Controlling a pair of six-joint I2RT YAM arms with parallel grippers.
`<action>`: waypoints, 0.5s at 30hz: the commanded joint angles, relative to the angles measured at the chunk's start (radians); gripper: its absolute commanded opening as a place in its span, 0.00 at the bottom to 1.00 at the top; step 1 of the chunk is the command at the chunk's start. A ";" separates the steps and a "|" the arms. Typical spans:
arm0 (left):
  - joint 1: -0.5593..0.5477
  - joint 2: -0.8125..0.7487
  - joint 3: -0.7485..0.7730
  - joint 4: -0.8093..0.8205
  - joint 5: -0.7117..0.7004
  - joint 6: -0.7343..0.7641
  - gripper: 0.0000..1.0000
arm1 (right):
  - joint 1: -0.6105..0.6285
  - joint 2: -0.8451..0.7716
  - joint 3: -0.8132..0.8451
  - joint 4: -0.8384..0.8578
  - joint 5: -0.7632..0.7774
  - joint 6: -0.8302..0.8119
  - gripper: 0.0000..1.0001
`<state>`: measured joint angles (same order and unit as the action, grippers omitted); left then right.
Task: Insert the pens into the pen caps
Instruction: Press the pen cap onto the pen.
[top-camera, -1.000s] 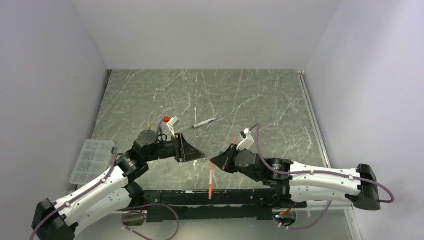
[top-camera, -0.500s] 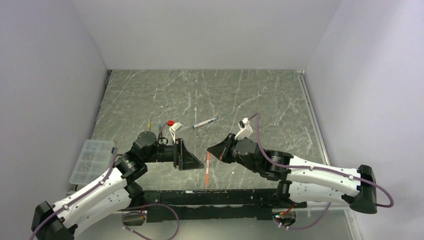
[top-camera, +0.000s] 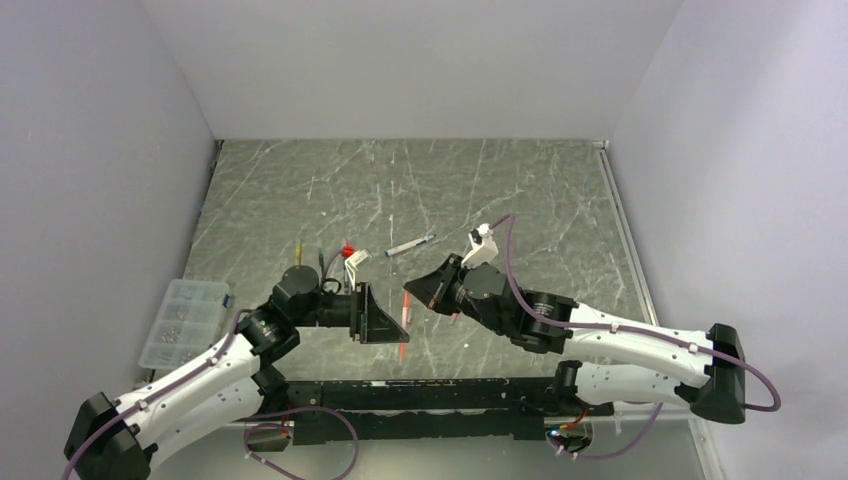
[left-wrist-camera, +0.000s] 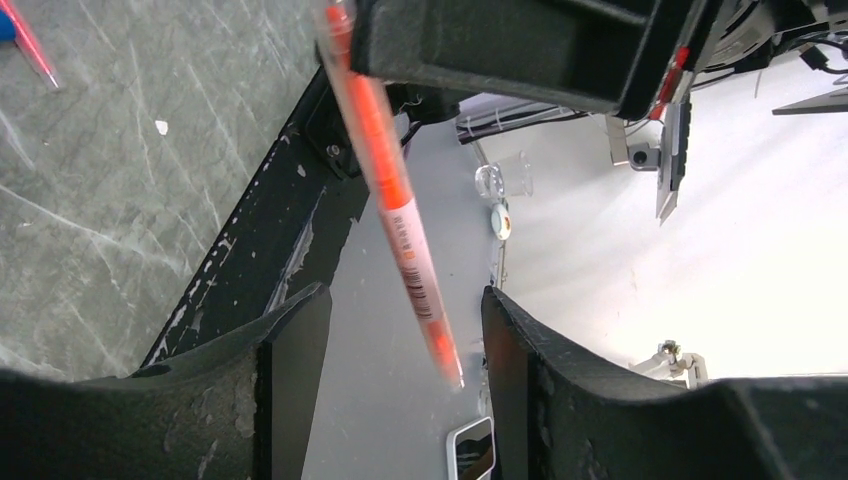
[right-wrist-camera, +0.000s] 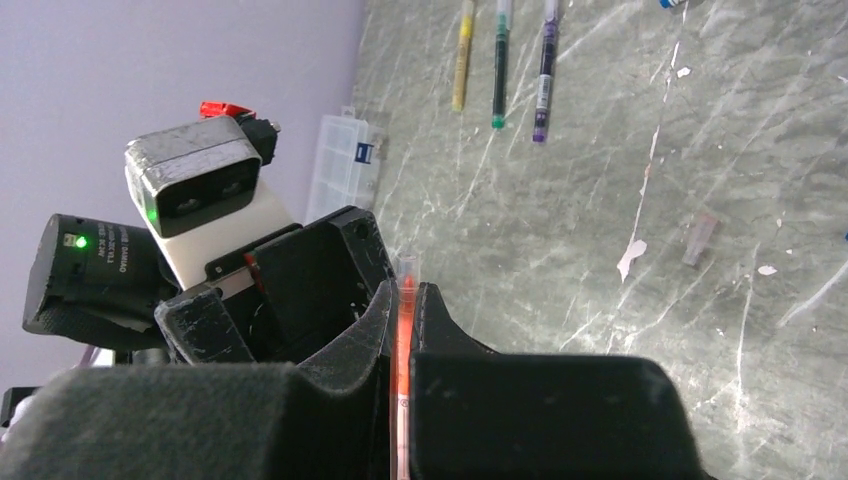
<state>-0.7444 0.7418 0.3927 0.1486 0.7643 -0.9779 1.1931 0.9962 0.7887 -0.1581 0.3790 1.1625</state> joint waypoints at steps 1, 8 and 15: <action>0.004 0.009 0.007 0.107 0.042 -0.012 0.60 | -0.009 0.018 0.043 0.062 -0.004 -0.015 0.00; 0.002 0.054 -0.007 0.255 0.064 -0.065 0.48 | -0.014 0.032 0.031 0.106 0.010 -0.021 0.00; 0.004 0.094 0.004 0.276 0.081 -0.055 0.22 | -0.013 0.009 0.003 0.132 0.044 -0.040 0.00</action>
<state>-0.7425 0.8295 0.3904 0.3424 0.8059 -1.0363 1.1831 1.0328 0.7910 -0.0982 0.3866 1.1481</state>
